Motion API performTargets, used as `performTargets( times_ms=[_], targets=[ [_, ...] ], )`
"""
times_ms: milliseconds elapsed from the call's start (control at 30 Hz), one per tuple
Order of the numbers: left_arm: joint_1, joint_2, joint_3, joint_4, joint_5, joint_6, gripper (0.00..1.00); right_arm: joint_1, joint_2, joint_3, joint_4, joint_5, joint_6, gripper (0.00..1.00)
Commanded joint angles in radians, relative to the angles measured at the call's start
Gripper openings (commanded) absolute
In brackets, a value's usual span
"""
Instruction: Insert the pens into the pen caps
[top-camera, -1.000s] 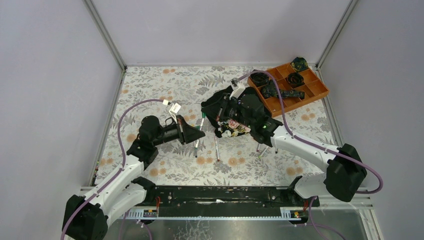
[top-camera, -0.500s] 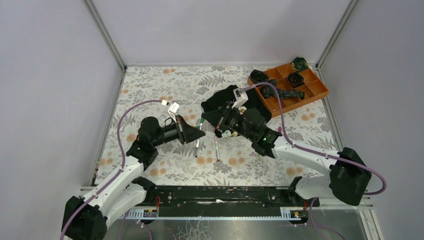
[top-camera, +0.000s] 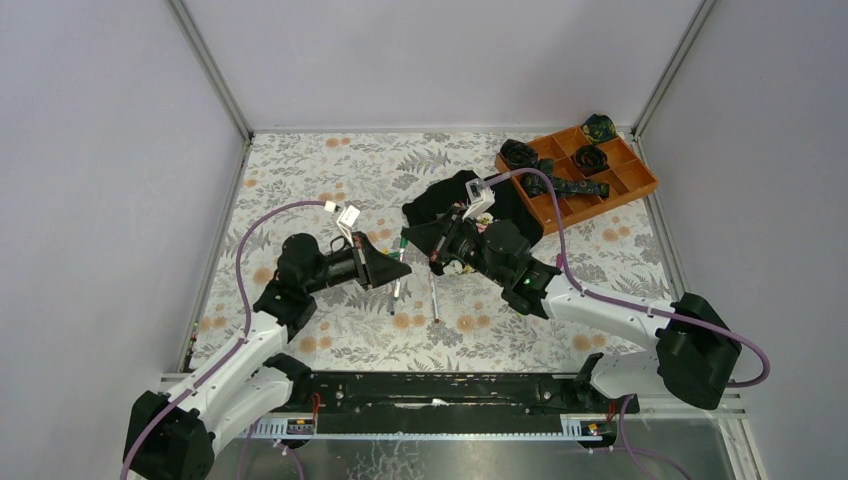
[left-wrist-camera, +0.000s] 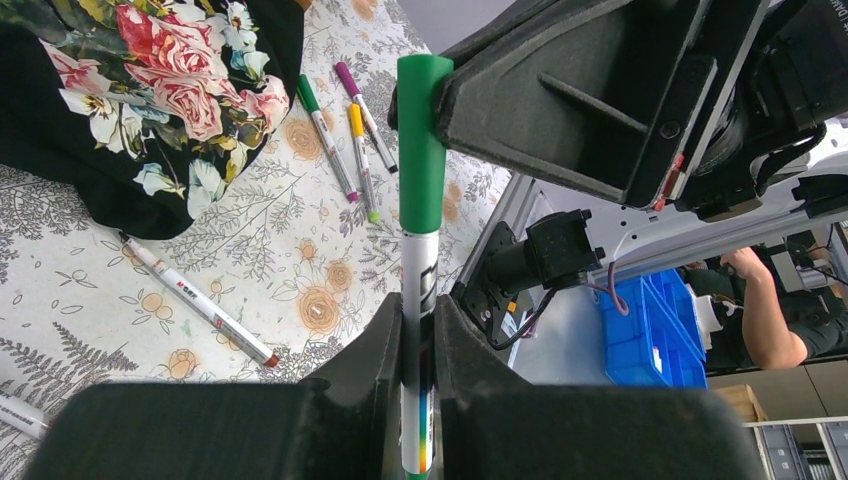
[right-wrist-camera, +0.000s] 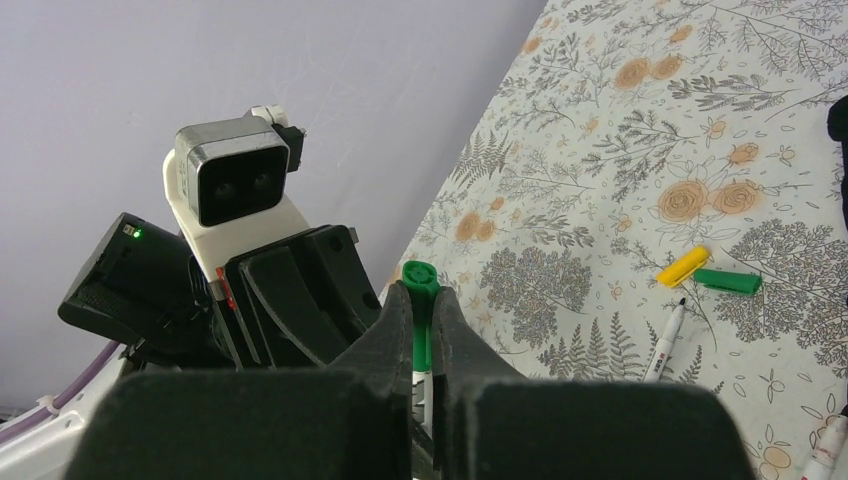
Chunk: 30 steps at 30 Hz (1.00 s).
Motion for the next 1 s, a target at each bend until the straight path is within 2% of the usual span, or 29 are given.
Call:
performTargets(
  times_ms=[0,333,533,767,967],
  targets=[
    [0.007,-0.017,0.069,0.165,-0.086,0.014,0.00,0.103,0.024,-0.042,-0.087,-0.286,0.017,0.00],
    [0.019,-0.002,0.117,0.225,-0.088,-0.020,0.00,0.145,0.058,-0.074,-0.117,-0.378,0.010,0.00],
    [0.078,-0.005,0.116,0.285,-0.061,-0.072,0.00,0.164,0.046,-0.104,-0.137,-0.400,0.007,0.00],
    [0.132,0.008,0.111,0.333,-0.009,-0.115,0.00,0.169,0.041,-0.102,-0.176,-0.445,-0.019,0.00],
    [0.136,0.022,0.119,0.321,0.011,-0.100,0.00,0.170,0.046,-0.060,-0.220,-0.457,-0.050,0.00]
  ],
)
